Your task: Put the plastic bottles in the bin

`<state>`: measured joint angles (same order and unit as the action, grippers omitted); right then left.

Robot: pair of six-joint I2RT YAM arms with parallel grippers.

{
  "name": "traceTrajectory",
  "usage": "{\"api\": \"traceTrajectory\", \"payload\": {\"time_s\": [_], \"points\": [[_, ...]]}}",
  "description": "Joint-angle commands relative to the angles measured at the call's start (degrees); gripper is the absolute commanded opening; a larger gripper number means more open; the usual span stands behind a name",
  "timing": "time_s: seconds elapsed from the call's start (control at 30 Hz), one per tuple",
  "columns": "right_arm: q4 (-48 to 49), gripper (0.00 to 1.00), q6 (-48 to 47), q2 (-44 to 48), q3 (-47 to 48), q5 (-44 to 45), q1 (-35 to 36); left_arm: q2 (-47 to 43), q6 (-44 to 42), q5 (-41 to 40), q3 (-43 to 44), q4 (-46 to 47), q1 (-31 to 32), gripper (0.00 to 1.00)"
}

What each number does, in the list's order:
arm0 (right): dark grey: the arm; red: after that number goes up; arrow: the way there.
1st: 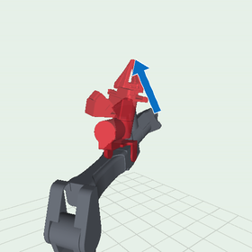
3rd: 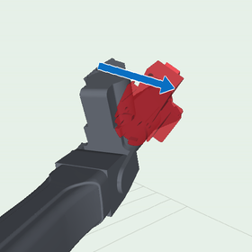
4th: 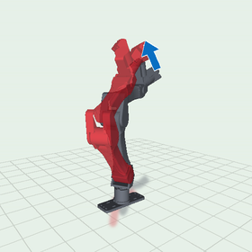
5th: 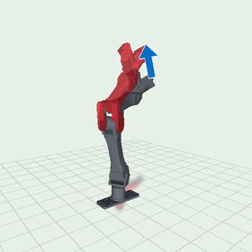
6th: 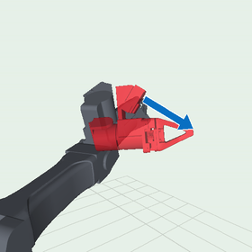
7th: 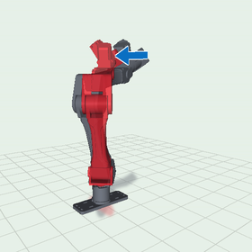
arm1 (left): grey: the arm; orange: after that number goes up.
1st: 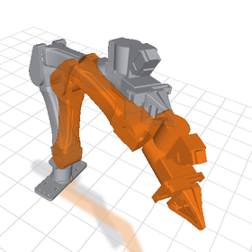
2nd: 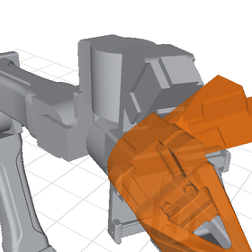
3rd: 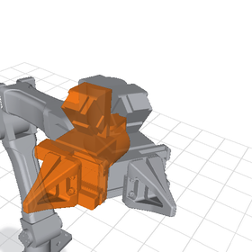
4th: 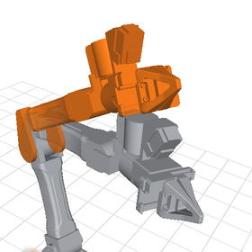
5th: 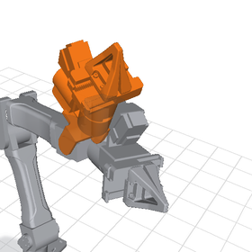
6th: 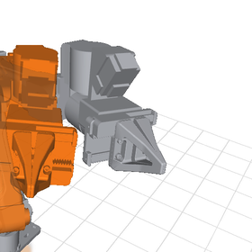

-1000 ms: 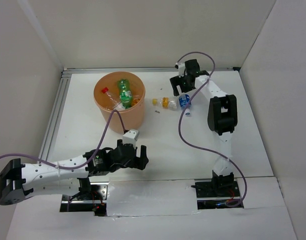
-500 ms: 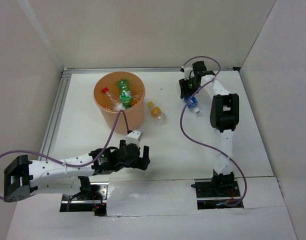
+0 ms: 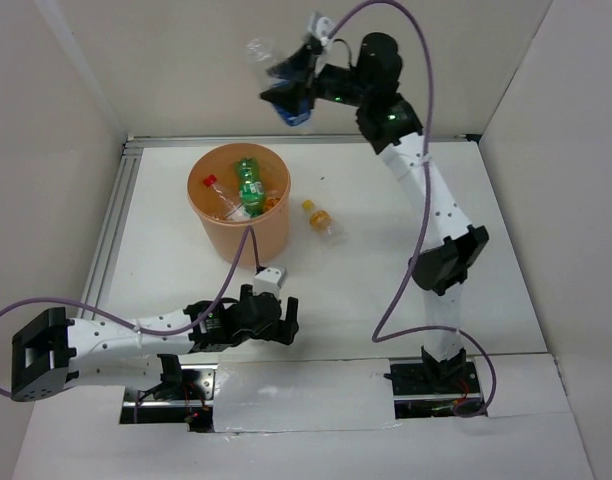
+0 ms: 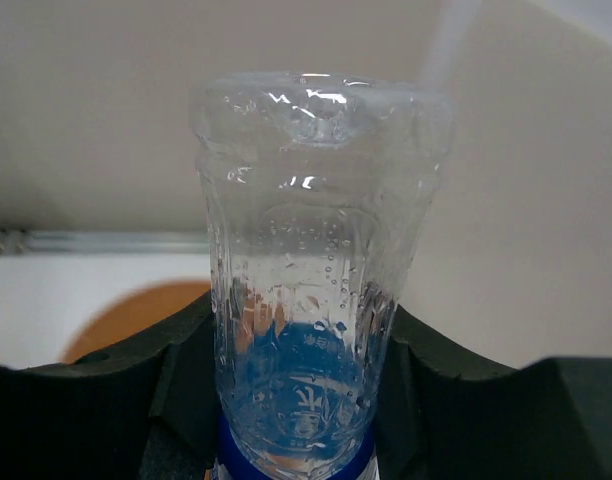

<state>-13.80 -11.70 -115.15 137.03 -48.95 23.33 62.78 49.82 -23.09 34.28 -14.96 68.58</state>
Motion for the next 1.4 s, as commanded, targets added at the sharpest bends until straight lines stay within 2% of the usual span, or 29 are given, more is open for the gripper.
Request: {"api": "traceTrajectory", "payload": {"time_s": [0.0, 0.07, 0.1, 0.13, 0.2, 0.3, 0.37, 0.43, 0.53, 0.67, 0.7, 0.73, 0.77, 0.8, 0.83, 0.87, 0.9, 0.97, 1.0, 1.07, 1.1, 1.37], "points": [[5.5, 0.22, 4.9, -7.6, 7.8, -1.1, 7.2, -2.0, 1.2, -0.7, -1.4, 1.9, 0.3, 0.97], [5.5, 0.28, 7.3, -12.2, 8.9, 1.0, 10.1, -3.5, 1.8, -2.6, -2.0, 1.9, 0.3, 0.97], [5.5, 0.28, 7.3, -12.2, 8.9, 1.0, 10.2, -3.5, 1.8, -2.6, -2.0, 1.9, 0.3, 0.97], [5.5, 0.34, 7.3, -12.7, 7.6, 2.0, 11.3, -3.5, 1.8, -2.6, -2.0, 1.9, 0.3, 0.98], [4.8, 0.38, 7.8, -12.7, 5.0, 2.5, 11.8, -4.1, 1.8, -3.3, -1.3, 1.9, 0.3, 0.98], [0.5, 0.67, 6.2, -12.7, 2.1, 3.4, 11.8, -4.1, 1.2, -5.0, 0.6, 2.6, 0.3, 0.99], [-4.0, 1.00, 5.1, -12.1, 2.1, 3.4, 11.3, -2.5, 0.6, -5.9, 2.7, 4.0, 0.3, 0.99], [-5.0, 1.00, 4.5, -10.5, 2.7, 4.0, 10.7, 0.7, -1.0, -5.9, 5.8, 5.2, 0.3, 0.99], [-7.0, 1.00, 4.0, -7.4, 4.1, 9.9, 8.7, 5.7, -3.1, -4.6, 10.1, 5.2, 0.3, 0.99], [-13.1, 1.00, -0.9, -3.7, 1.8, 20.9, 4.3, 7.9, -3.7, -3.3, 10.6, 5.2, 0.3, 0.99], [-15.2, 0.97, -3.7, -3.7, 0.7, 22.2, 3.0, 7.9, -2.9, -3.3, 9.9, 5.2, 0.3, 0.99], [-17.6, 0.91, -5.3, -3.2, -1.6, 25.4, 1.9, 7.3, -2.1, -2.8, 9.3, 5.2, 0.3, 0.99], [-22.4, 0.69, -7.2, -3.1, -3.0, 27.5, 0.2, 6.7, -2.1, -2.7, 8.1, 5.2, 0.3, 0.99], [-24.2, 0.57, -8.4, -3.1, -4.6, 29.5, -0.6, 5.3, -1.3, -2.7, 7.4, 5.2, 0.3, 0.99], [-26.1, 0.46, -10.5, -3.1, -6.4, 30.2, -1.5, 4.5, -0.8, -2.7, 6.8, 5.2, 0.3, 0.99], [-27.7, 0.39, -11.5, -2.6, -10.1, 30.2, -3.4, 3.8, -0.2, -2.7, 5.5, 5.2, 0.3, 0.99], [-29.9, 0.40, -11.5, -2.6, -11.9, 30.2, -4.1, 2.5, -0.2, -2.7, 4.9, 5.2, 0.3, 0.99], [-32.1, 0.54, -12.9, -2.6, -16.2, 28.7, -5.4, 1.3, 0.4, -2.7, 4.4, 4.5, 0.3, 0.99], [-33.8, 0.76, -12.9, -3.3, -17.2, 28.2, -6.2, 1.3, 0.9, -2.7, 3.6, 4.5, 0.3, 0.99], [-36.2, 0.96, -14.7, -4.6, -19.7, 27.6, -6.2, -0.5, 0.9, -2.7, 3.0, 3.8, 0.3, 0.99], [-36.2, 1.00, -14.8, -4.6, -20.4, 26.9, -6.2, -0.5, 1.5, -3.3, 2.5, 2.9, 0.3, 0.99], [-36.1, 1.00, -17.2, -9.6, -25.6, 27.6, -4.8, -4.9, 4.5, -4.4, 0.3, -1.0, 0.3, 0.99]]}}
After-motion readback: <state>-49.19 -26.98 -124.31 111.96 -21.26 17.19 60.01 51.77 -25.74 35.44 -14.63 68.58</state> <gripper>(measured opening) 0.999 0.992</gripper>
